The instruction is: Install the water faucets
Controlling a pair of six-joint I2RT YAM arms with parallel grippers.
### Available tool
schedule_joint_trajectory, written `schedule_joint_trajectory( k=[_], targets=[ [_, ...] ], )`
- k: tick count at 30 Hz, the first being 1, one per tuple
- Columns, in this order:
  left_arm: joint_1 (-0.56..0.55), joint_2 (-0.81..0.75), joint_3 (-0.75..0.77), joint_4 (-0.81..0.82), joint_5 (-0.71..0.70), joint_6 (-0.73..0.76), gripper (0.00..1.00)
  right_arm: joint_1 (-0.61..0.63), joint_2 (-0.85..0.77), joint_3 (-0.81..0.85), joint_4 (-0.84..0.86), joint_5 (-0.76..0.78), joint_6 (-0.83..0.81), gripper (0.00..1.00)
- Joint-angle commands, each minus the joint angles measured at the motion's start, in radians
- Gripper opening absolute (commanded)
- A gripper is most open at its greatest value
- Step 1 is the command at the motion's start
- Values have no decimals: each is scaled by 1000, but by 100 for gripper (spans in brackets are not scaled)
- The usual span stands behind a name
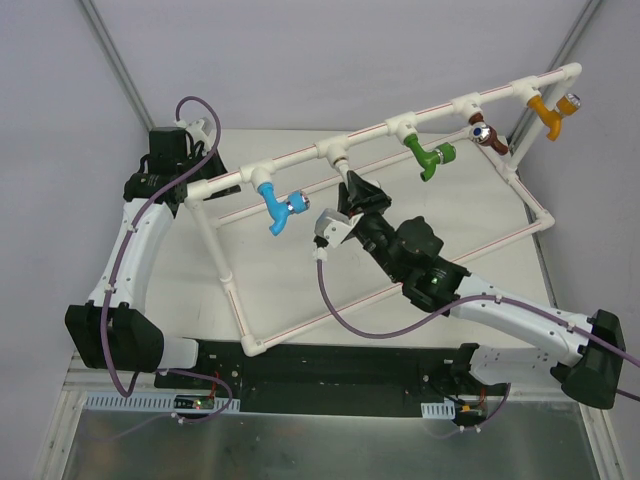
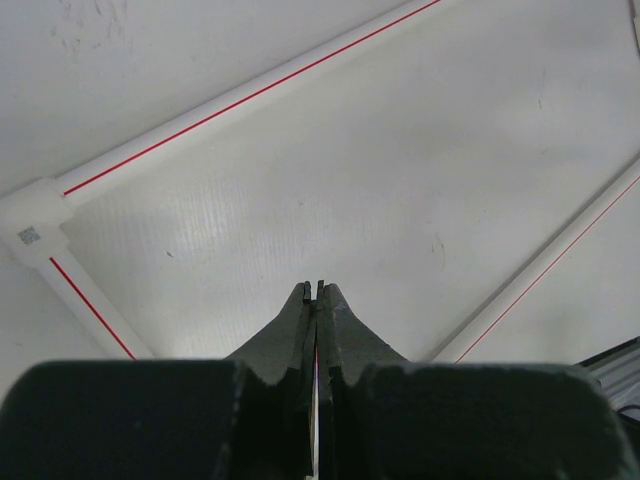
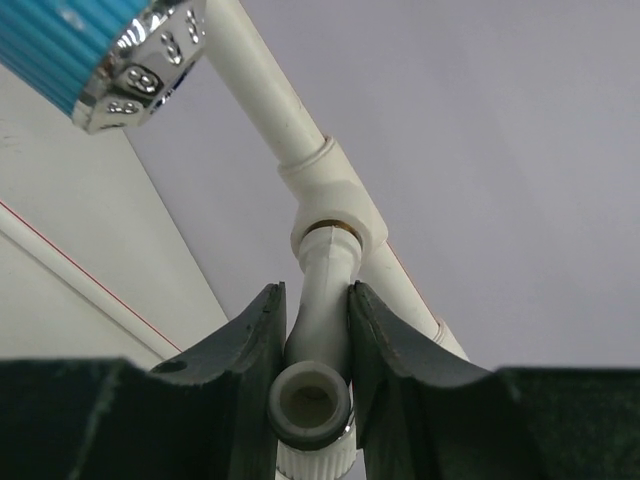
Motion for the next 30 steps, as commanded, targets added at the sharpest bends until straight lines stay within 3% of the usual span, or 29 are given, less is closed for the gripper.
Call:
schedule_joint_trajectory(
  k=[1, 13, 30],
  targets=[
    [-30, 40, -41, -10, 22, -13, 0, -12, 26, 25, 54, 79, 90, 0],
    [-30, 46, -41, -10, 12, -13, 0, -10, 36, -22, 70, 263, 680, 0],
    [-30, 55, -43, -10, 12, -13, 0, -12, 37, -29, 1, 235, 1357, 0]
  ],
)
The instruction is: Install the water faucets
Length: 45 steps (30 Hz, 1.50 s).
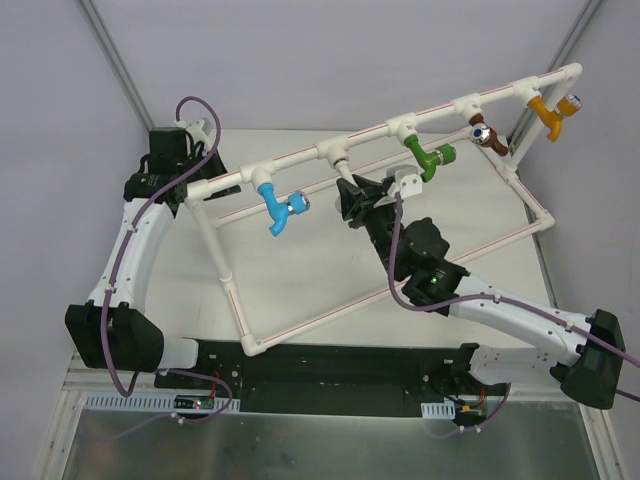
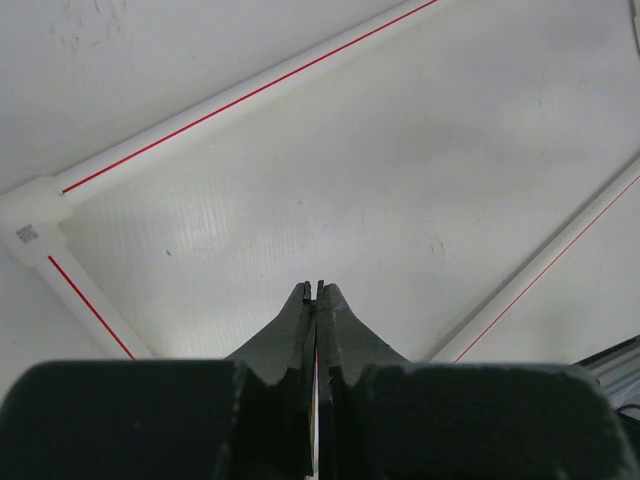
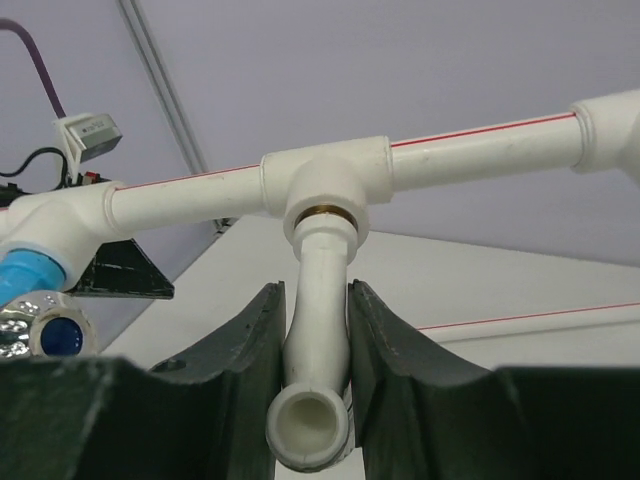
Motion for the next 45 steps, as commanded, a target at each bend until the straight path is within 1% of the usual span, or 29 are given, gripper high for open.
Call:
schedule_joint_trajectory(
  k=[1, 5, 9, 11, 17, 22, 25, 31, 34, 37, 40, 42, 45],
  targets=[
    [-30, 53, -44, -10, 10, -10, 0, -9, 16, -18, -135, 13, 280, 0],
    [-32, 51, -44, -10, 4, -9, 0, -9, -24, -35, -135, 24, 495, 0],
    [-30, 50, -44, -10, 6, -9, 0, -9, -57, -59, -100, -13, 706, 0],
    [-30, 50, -44, -10, 4, -9, 0, -9, -67, -72, -77, -24, 782, 0],
    [-30, 54, -44, -10, 3, -9, 0, -9, -79, -131, 6, 39, 1101, 0],
    [-30, 51, -44, -10, 4, -9, 0, -10, -64, -144, 6, 30, 1377, 0],
    [-30, 48, -44, -10, 3, -9, 0, -9, -56, -165, 11, 19, 1579, 0],
    [-30, 50, -43, -10, 9, -10, 0, -10, -8, -216, 116, -9, 1955, 0],
    [-30, 53, -44, -10, 9, -10, 0, -10, 22, -239, 190, -36, 2109, 0],
    [-30, 48, -44, -10, 7, -9, 0, -9, 65, -279, 346, -67, 2215, 0],
    [-30, 46, -43, -10, 9, -10, 0, -7, 114, -302, 497, -78, 2253, 0],
    [-30, 48, -44, -10, 7, -10, 0, -6, 130, -303, 537, -84, 2256, 0],
    [-30, 48, -44, -10, 7, -10, 0, -6, 128, -300, 529, -88, 2243, 0]
  ],
)
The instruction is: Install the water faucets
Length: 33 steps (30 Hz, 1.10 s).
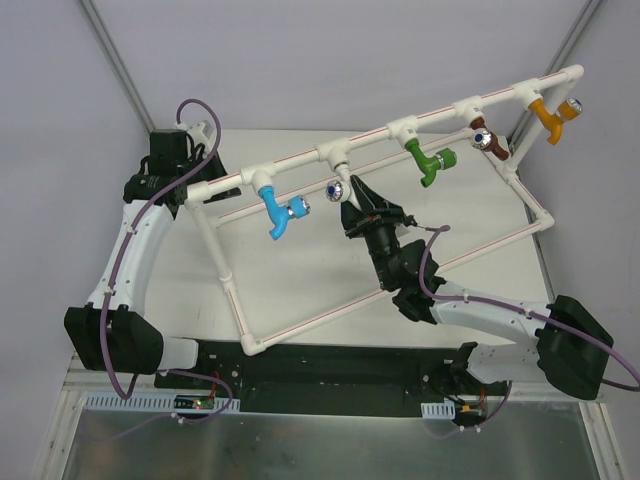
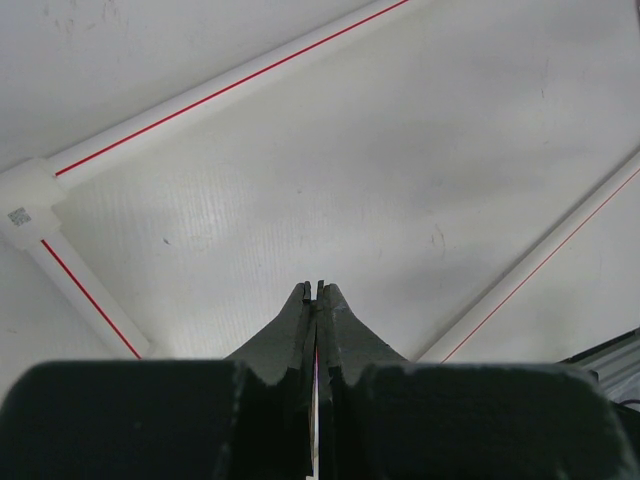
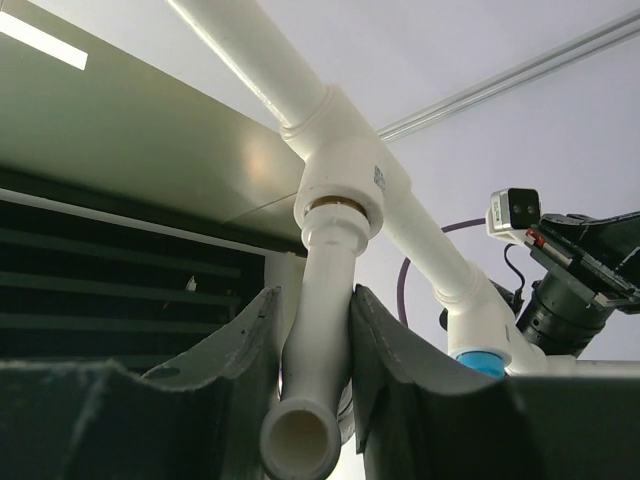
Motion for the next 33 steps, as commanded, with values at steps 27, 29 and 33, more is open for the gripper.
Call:
schedule_joint_trajectory(
  k=[27, 29, 33],
  targets=[
    [-25, 58, -39, 12, -8, -4, 0, 61, -80, -130, 71, -136, 41, 43],
    [-25, 60, -39, 12, -6, -3, 0, 61, -95, -152, 76, -133, 38, 43],
    [-25, 60, -39, 12, -6, -4, 0, 62, -150, -214, 82, -119, 12, 43]
  ],
)
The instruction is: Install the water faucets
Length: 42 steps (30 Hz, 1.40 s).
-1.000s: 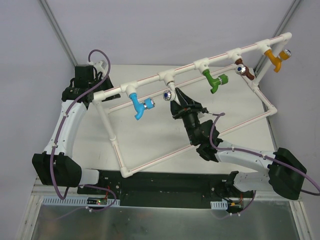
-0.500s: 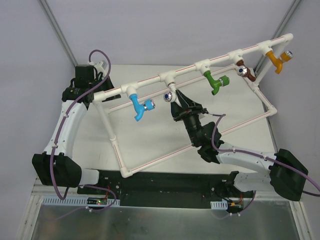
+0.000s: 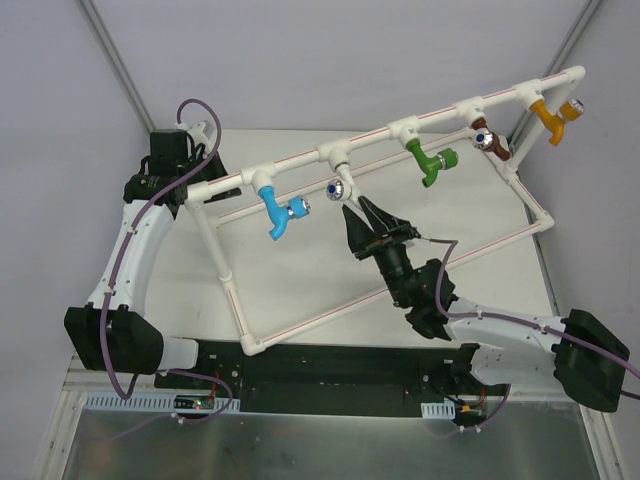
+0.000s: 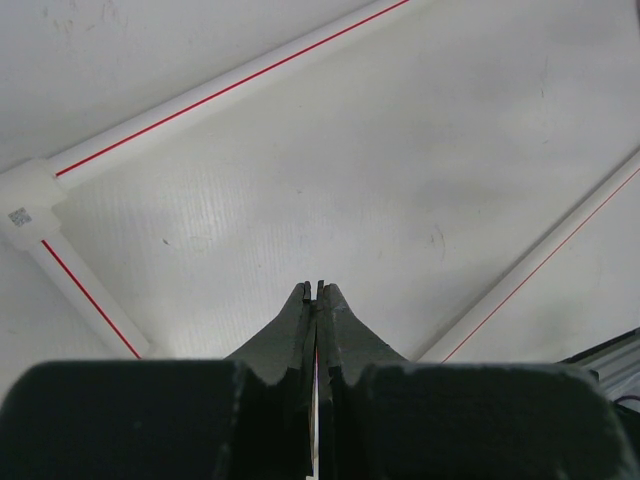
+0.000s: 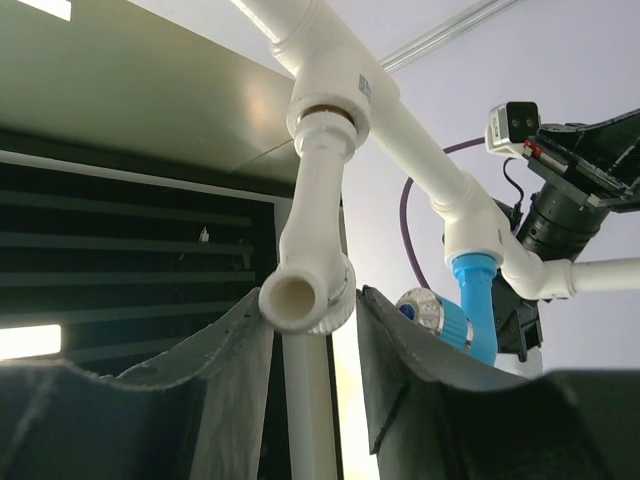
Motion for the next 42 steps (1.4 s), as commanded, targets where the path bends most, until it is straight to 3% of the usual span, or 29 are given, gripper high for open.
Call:
schedule_joint_trajectory(
  k=[1, 7, 11, 16, 23, 29, 37, 39, 42],
  targets=[
    [-25, 61, -38, 11, -4, -4, 0, 23, -59, -86, -17, -28, -28, 43],
    [-25, 58, -38, 11, -7, -4, 0, 26, -252, -171, -121, 3, -164, 44],
    [-25, 56, -37, 11, -7, -3, 0, 28, -472, -168, -390, 20, -340, 44],
    [-25, 59, -38, 11, -4, -4, 0, 29, -675, 49, -946, 26, -796, 46],
    [-25, 56, -38, 11, -4, -4, 0, 29, -712, 291, -1324, -37, -1342, 49],
    [-25, 62, -38, 11, -4, -4, 0, 28, -657, 354, -1401, -169, -1612, 60],
    [-25, 62, -40, 11, -11, -3, 0, 44, -645, 285, -1241, -204, -1883, 61],
    [-26, 64, -38, 11, -13, -1, 0, 69, -617, 305, -1255, -157, -1887, 61],
    [-25, 64, -40, 11, -13, -1, 0, 153, -571, 317, -1275, 31, -1921, 61]
  ],
)
